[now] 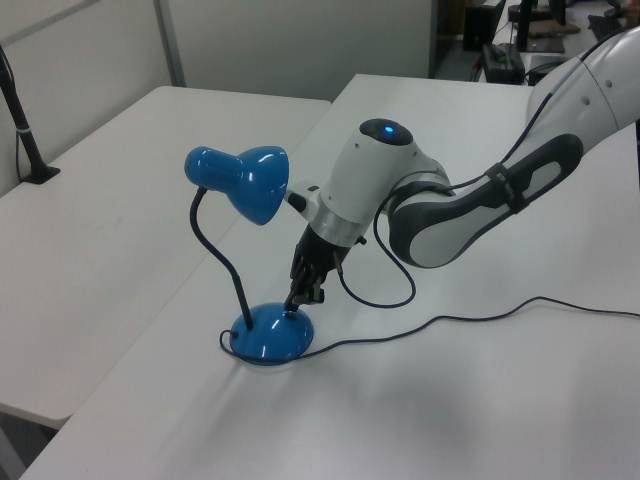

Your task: Turn on the lamp

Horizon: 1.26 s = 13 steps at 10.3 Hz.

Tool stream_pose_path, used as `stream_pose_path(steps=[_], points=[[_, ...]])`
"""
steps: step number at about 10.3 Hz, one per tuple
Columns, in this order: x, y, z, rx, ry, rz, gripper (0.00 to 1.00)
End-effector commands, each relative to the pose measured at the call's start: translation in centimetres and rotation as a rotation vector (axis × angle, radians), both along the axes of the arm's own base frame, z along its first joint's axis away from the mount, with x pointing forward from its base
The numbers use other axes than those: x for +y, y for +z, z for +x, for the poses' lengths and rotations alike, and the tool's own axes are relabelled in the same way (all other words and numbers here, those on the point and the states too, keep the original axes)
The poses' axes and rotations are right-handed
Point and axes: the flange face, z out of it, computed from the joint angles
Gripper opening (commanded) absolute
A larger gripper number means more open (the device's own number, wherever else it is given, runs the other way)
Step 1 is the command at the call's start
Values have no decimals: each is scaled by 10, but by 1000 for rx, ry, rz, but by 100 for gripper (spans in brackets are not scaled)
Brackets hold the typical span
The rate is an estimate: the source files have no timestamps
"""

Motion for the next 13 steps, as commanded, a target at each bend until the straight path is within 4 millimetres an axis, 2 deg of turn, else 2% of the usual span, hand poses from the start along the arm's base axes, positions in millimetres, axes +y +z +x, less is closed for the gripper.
stream_pose_path(steps=[1, 5, 9, 10, 11, 13], points=[[-3, -7, -7, 35, 20, -17, 0], [9, -39, -5, 45, 52, -50, 0], [20, -37, -10, 39, 75, -37, 0], [18, -24, -10, 34, 47, -14, 0], [8, -5, -19, 40, 37, -10, 0], [-10, 13, -27, 52, 17, -3, 2]])
